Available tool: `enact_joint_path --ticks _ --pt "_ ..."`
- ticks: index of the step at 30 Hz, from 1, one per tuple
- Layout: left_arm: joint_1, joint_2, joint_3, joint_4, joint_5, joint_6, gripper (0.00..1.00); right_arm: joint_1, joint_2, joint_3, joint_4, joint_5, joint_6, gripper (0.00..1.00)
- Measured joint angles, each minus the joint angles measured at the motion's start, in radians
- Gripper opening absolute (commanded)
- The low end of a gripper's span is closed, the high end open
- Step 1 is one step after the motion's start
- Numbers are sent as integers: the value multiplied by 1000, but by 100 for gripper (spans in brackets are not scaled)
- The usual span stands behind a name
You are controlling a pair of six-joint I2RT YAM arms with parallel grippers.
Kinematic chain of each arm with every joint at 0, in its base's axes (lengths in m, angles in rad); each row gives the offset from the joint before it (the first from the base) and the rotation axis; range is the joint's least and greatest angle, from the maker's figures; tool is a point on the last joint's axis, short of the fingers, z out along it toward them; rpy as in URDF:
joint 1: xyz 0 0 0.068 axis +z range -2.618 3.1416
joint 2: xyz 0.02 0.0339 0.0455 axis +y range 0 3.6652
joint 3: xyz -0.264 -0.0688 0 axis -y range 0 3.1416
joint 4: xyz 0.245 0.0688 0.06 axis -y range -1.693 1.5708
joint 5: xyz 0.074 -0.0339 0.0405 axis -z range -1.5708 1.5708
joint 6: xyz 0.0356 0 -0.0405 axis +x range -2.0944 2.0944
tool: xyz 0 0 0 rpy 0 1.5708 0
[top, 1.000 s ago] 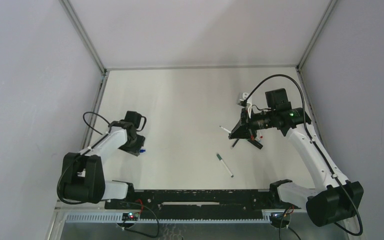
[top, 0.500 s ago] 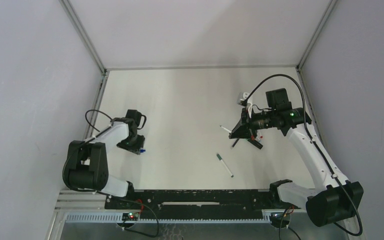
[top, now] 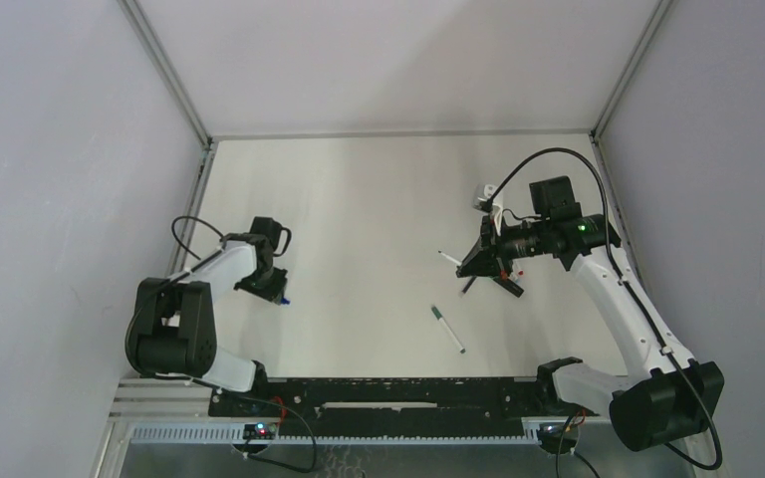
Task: Insert the pens into the pen caps
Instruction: Insert the pen cap onto the pen.
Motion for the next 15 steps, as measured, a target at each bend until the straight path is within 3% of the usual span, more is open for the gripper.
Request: enact_joint_path --ticks 6,12,15 --pt "0 -42 0 22 23 98 2 0 2 28 -22 -1 -15 0" --pt "-27 -299 0 66 55 203 0 0 2 98 -30 -33 -21 0" --pt "-41 -452 -15 166 119 237 0 0 2 138 -28 -56 -20 0"
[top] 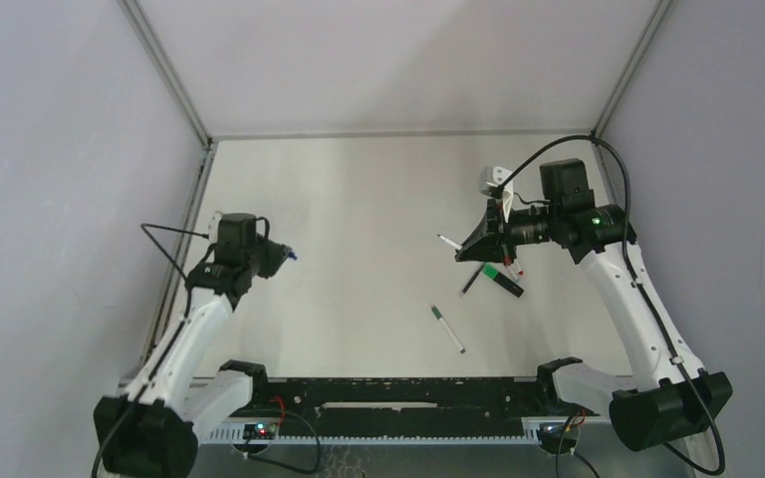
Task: Insert the pens into the pen caps
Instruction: Insert the pen cap onto the pen.
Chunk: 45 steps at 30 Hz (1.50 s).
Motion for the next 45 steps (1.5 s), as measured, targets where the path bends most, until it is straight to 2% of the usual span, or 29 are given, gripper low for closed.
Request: enact_joint_path --ticks 4,9,14,21,27,33,45 --pt "-18 -152 -87 237 143 16 0 1 -6 58 9 -28 14 0" --pt "-101 -176 -91 505 297 41 0 4 -30 132 92 -51 113 0" --pt "-254 -119 40 756 401 97 0 13 -65 155 236 -56 272 0" --pt "-399 -17 204 1061 470 125 0 29 -92 155 392 -79 472 0" --pt "-519 77 296 1173 476 169 0 37 -97 154 546 -107 682 0" --pt "-603 99 312 1272 439 224 0 72 -111 109 746 -78 909 0" --pt "-659 164 312 1413 370 231 0 106 -115 66 867 -34 1060 0"
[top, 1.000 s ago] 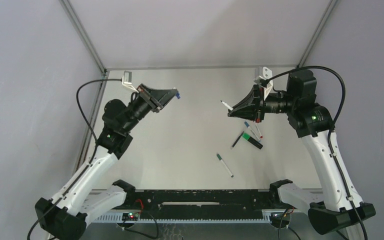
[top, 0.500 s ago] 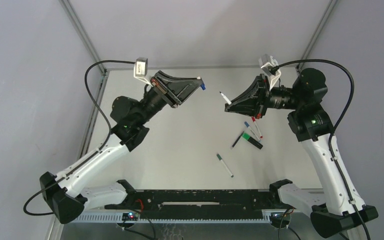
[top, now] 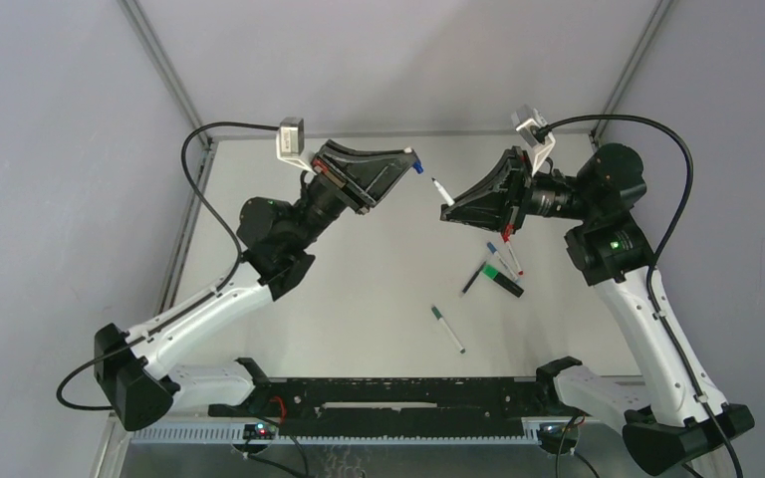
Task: Insert the pens into the pen caps
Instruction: Insert the pen cap onto the pen.
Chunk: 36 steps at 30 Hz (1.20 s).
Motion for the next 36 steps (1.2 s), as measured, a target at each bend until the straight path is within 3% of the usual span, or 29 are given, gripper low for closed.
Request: enact_joint_path --ticks 36 --pt "-24 26 0 54 -8 -8 0 36 -2 -31 38 95 44 0"
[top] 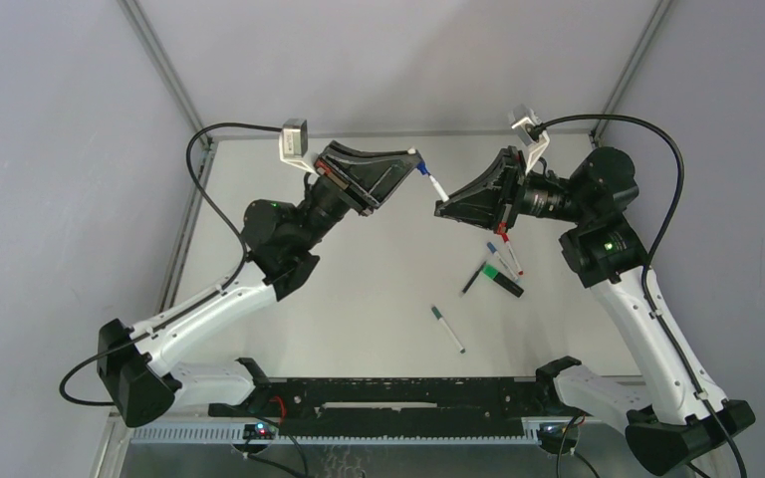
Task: Insert the pens into the pen caps
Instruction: Insert the pen cap onto the pen.
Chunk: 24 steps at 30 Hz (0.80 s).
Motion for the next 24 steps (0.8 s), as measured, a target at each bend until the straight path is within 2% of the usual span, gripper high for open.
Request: enact_joint_path --ticks 24 --pt "-2 19 14 8 2 -27 0 4 0 0 15 0 22 0"
